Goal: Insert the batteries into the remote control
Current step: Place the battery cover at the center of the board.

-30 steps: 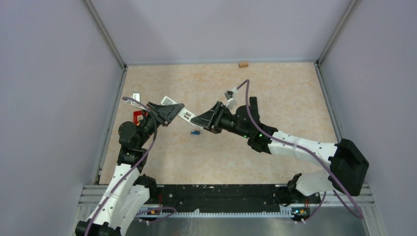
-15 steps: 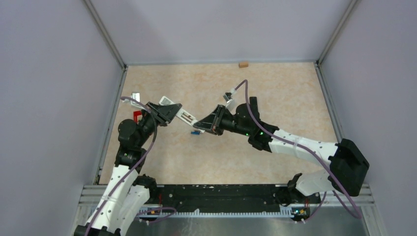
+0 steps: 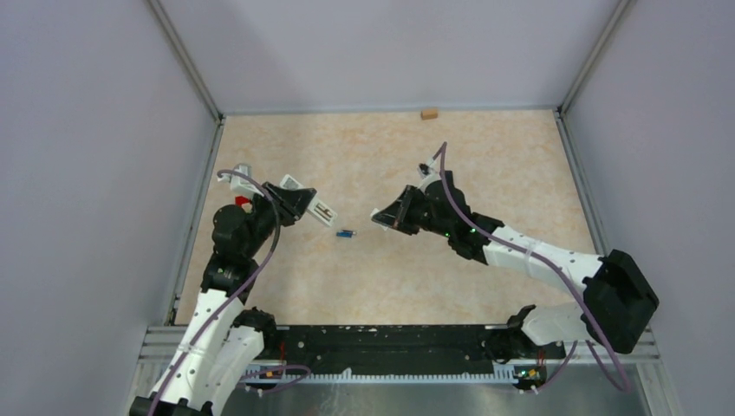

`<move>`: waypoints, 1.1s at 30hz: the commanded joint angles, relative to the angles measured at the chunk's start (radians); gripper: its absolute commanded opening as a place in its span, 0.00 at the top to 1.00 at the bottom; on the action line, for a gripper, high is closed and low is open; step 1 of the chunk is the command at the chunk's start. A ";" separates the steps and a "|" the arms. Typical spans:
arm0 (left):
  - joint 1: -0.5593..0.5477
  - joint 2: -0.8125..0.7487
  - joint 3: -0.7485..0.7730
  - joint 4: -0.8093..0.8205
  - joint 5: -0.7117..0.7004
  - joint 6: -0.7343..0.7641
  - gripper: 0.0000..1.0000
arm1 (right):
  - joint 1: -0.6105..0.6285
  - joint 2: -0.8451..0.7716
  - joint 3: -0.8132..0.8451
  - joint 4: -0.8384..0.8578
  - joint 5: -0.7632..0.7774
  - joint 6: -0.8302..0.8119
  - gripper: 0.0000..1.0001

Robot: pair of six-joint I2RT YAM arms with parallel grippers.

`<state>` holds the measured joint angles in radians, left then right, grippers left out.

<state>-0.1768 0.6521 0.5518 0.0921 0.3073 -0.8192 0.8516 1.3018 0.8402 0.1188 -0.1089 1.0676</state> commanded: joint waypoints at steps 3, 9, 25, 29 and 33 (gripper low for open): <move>0.000 -0.017 0.024 -0.064 -0.032 0.064 1.00 | -0.136 0.082 -0.092 -0.115 -0.042 -0.184 0.99; 0.000 -0.013 0.007 -0.005 0.096 0.093 1.00 | -0.172 0.189 -0.114 -0.116 -0.081 -0.248 0.90; -0.001 0.051 0.117 -0.079 0.169 0.153 1.00 | -0.167 0.183 0.038 -0.390 0.059 -0.327 0.45; -0.001 0.051 0.144 -0.173 -0.008 0.150 1.00 | -0.141 0.184 0.098 -0.311 0.024 -0.347 0.44; 0.000 0.059 0.156 -0.263 -0.208 0.110 1.00 | -0.052 0.336 0.261 -0.286 -0.005 -0.356 0.50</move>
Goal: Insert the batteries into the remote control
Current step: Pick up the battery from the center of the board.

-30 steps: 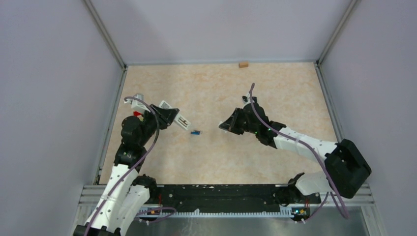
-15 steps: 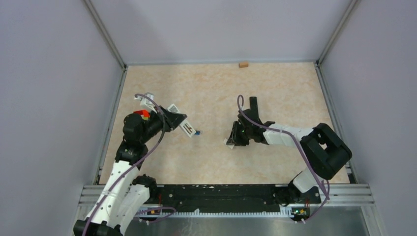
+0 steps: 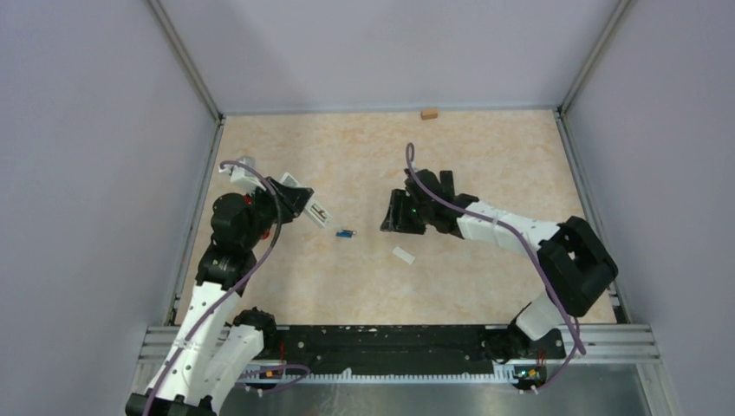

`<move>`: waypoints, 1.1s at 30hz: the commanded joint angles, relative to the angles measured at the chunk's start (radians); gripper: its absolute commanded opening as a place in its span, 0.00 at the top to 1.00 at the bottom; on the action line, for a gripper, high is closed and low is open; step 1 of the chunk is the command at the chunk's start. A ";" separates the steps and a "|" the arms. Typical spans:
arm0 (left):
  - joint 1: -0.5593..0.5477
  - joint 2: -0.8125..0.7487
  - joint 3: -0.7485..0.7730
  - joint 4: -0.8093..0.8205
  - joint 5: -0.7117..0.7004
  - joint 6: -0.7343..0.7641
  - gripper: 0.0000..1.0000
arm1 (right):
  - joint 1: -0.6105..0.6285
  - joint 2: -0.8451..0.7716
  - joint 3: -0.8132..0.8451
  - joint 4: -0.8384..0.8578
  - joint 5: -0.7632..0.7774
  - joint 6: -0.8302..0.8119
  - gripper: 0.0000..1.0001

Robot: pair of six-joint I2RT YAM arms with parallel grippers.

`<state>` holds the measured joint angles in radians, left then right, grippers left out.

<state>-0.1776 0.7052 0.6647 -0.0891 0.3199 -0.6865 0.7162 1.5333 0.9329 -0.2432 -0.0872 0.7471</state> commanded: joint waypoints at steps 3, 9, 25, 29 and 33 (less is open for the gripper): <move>0.001 0.007 0.051 -0.115 -0.272 -0.028 1.00 | 0.140 0.242 0.307 0.071 -0.032 -0.062 0.61; 0.003 -0.027 0.077 -0.180 -0.298 0.010 1.00 | 0.191 0.408 0.483 0.072 -0.002 -0.126 0.64; 0.003 -0.068 0.093 -0.239 -0.339 0.045 1.00 | 0.211 0.566 0.603 0.022 0.082 -0.111 0.66; 0.003 -0.072 0.091 -0.241 -0.335 0.043 1.00 | 0.210 0.567 0.603 -0.003 0.113 -0.114 0.66; 0.003 -0.076 0.085 -0.239 -0.334 0.039 1.00 | 0.213 0.570 0.591 0.003 0.043 -0.113 0.71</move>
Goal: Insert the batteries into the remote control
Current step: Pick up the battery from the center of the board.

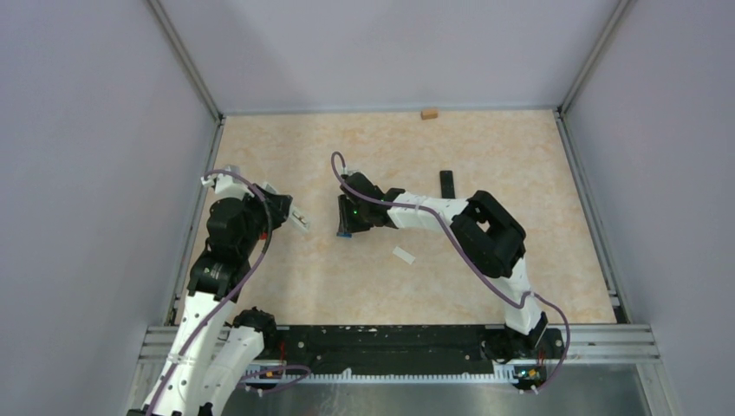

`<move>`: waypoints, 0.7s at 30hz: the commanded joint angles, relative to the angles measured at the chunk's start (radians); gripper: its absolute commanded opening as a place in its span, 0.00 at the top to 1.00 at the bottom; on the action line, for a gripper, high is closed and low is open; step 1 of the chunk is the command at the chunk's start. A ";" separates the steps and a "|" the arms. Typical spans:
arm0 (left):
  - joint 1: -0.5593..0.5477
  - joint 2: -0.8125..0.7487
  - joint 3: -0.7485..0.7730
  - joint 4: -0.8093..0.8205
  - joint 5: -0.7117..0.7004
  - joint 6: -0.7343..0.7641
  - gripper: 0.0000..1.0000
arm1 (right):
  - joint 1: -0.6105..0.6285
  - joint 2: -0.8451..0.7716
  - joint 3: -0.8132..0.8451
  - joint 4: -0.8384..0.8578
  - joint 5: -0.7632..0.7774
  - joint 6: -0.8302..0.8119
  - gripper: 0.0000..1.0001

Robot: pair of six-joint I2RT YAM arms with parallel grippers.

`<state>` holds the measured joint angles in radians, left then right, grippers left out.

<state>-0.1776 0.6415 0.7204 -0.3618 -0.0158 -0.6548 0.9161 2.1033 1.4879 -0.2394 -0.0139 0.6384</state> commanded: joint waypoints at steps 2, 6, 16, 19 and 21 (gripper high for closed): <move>0.003 -0.013 0.027 0.034 0.003 0.006 1.00 | 0.015 0.000 0.023 0.006 -0.042 0.004 0.75; 0.003 -0.015 0.026 0.034 0.007 0.003 1.00 | 0.017 0.000 0.014 0.008 -0.040 0.012 0.76; 0.003 -0.034 0.031 0.018 -0.006 0.009 1.00 | 0.017 -0.010 0.060 -0.030 0.009 0.009 0.67; 0.003 -0.038 0.031 0.014 -0.011 0.011 1.00 | 0.017 -0.008 0.061 -0.020 0.004 0.025 0.62; 0.003 -0.038 0.032 0.012 -0.012 0.011 1.00 | 0.017 0.004 0.065 -0.018 -0.012 0.022 0.60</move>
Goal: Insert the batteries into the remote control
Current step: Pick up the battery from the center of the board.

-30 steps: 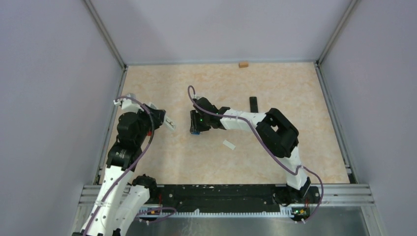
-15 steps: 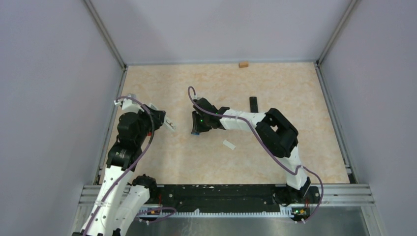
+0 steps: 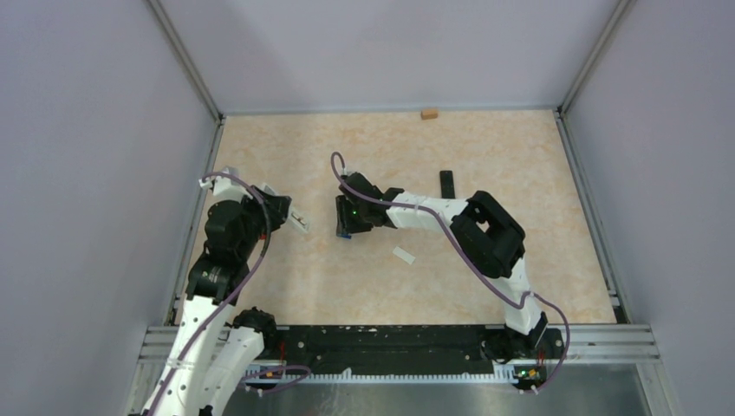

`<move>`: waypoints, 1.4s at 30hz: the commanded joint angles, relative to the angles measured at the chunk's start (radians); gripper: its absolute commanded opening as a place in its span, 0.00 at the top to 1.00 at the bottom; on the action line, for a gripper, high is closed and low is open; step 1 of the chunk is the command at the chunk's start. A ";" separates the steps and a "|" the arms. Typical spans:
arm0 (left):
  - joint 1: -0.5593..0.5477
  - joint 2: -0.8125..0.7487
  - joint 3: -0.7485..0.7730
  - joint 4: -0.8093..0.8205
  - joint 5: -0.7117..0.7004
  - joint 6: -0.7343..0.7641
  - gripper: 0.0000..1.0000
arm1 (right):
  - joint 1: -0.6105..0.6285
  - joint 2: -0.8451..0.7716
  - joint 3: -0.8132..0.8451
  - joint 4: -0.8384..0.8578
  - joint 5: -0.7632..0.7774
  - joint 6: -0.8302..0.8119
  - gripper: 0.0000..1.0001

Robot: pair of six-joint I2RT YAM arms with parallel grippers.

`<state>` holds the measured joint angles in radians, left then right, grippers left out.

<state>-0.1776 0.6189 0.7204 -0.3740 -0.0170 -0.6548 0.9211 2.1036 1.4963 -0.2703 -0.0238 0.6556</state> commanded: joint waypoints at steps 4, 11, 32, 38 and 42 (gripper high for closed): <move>0.003 -0.019 0.034 0.021 -0.011 0.015 1.00 | 0.018 0.018 0.055 0.000 -0.020 -0.043 0.57; 0.003 -0.006 0.054 0.020 0.012 -0.004 1.00 | 0.051 0.029 0.088 -0.100 0.019 -0.133 0.56; 0.004 -0.067 0.131 -0.101 -0.236 -0.028 1.00 | 0.144 0.148 0.296 -0.359 0.343 -0.156 1.00; 0.004 -0.052 0.104 -0.006 -0.041 0.034 1.00 | 0.133 -0.030 0.209 -0.314 0.330 -0.149 1.00; 0.004 -0.049 0.069 0.092 0.179 0.084 1.00 | 0.103 -0.266 0.019 -0.218 0.336 -0.155 1.00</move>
<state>-0.1776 0.5682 0.8074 -0.4400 -0.0673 -0.6369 1.0523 2.1242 1.6344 -0.5663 0.2855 0.4984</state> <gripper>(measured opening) 0.292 0.035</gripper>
